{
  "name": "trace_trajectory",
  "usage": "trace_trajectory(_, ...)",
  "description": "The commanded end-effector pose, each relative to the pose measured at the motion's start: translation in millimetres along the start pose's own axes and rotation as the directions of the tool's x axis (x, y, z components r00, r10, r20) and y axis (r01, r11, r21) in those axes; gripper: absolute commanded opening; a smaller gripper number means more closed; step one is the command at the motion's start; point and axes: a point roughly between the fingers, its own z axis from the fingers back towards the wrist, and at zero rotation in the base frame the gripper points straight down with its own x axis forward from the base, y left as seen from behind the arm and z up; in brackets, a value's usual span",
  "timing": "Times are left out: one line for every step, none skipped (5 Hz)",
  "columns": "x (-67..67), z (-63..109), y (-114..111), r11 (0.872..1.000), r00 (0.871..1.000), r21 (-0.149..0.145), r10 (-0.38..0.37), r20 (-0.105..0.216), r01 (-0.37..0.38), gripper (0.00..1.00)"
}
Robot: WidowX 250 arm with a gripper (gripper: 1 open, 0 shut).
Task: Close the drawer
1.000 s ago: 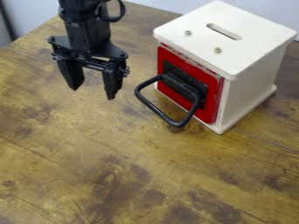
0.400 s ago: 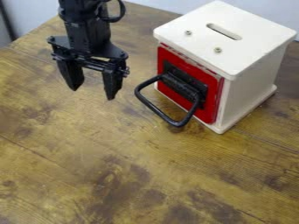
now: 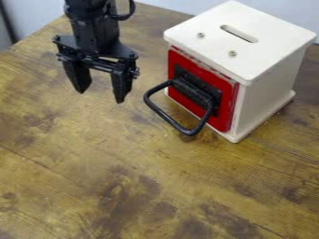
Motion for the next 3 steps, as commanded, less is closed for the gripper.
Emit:
trace_trajectory(6.9,13.2,0.8,1.0,0.998,0.006,-0.002,0.064,0.002,1.0)
trace_trajectory(5.5,8.4,1.7,1.0,0.999,0.007,0.002,0.044,-0.002,1.0)
trace_trajectory(3.9,3.8,2.8,1.0,0.999,0.008,0.005,0.044,-0.006,1.0)
